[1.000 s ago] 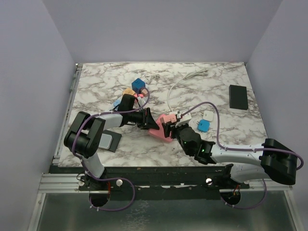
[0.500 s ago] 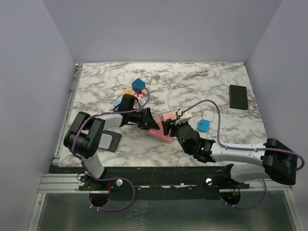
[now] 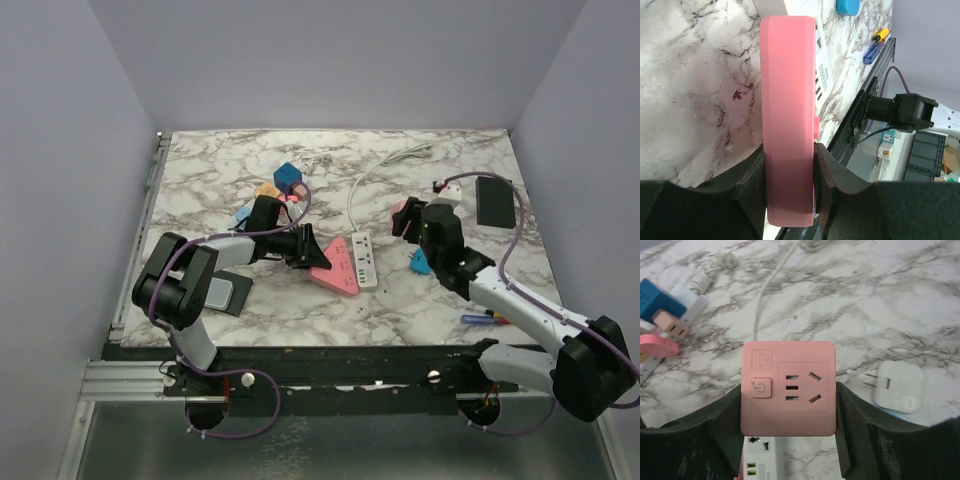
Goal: Pull the plug off the socket
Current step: Remove the plug from the socket, then place the plug at the center of the board.
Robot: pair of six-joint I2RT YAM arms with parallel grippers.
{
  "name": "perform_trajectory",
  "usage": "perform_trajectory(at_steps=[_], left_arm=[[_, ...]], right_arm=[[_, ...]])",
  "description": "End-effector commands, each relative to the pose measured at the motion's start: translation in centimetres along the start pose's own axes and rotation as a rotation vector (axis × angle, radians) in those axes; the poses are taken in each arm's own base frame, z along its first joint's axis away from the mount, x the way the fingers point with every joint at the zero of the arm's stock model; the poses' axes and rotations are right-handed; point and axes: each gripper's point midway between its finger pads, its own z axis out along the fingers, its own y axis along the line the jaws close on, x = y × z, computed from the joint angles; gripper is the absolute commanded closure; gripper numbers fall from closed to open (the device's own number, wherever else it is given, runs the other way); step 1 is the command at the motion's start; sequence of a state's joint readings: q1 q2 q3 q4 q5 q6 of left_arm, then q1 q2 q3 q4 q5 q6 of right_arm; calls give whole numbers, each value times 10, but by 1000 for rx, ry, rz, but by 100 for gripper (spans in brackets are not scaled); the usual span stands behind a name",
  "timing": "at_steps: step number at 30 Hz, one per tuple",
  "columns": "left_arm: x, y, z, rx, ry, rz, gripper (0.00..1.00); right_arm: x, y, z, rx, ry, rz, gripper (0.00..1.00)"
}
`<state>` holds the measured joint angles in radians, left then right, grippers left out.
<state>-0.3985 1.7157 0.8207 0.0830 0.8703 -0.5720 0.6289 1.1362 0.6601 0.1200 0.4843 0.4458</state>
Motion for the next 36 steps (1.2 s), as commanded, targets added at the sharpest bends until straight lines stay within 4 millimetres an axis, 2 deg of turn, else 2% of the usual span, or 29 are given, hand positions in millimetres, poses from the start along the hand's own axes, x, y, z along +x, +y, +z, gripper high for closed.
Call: perform_trajectory(at_steps=[1, 5, 8, 14, 19, 24, 29, 36], left_arm=[[-8, 25, 0, -123, -53, 42, 100], [-8, 26, 0, -126, -54, 43, 100], [-7, 26, 0, -126, -51, 43, 100], [-8, 27, 0, -128, -50, 43, 100], [-7, 28, 1, -129, -48, 40, 100], [-7, 32, 2, -142, -47, 33, 100], [-8, 36, 4, -158, -51, 25, 100], [-14, 40, 3, -191, -76, 27, 100]], right_arm=[[9, -18, 2, -34, 185, 61, 99], [23, -40, 15, 16, 299, 47, 99], [39, -48, 27, 34, 387, 42, 99], [54, -39, 40, -4, 488, 39, 99], [60, -43, 44, 13, 517, 15, 99], [66, -61, 47, 110, 530, -15, 92], [69, -64, 51, 128, 529, -18, 83], [78, -70, 56, 159, 546, -18, 61]])
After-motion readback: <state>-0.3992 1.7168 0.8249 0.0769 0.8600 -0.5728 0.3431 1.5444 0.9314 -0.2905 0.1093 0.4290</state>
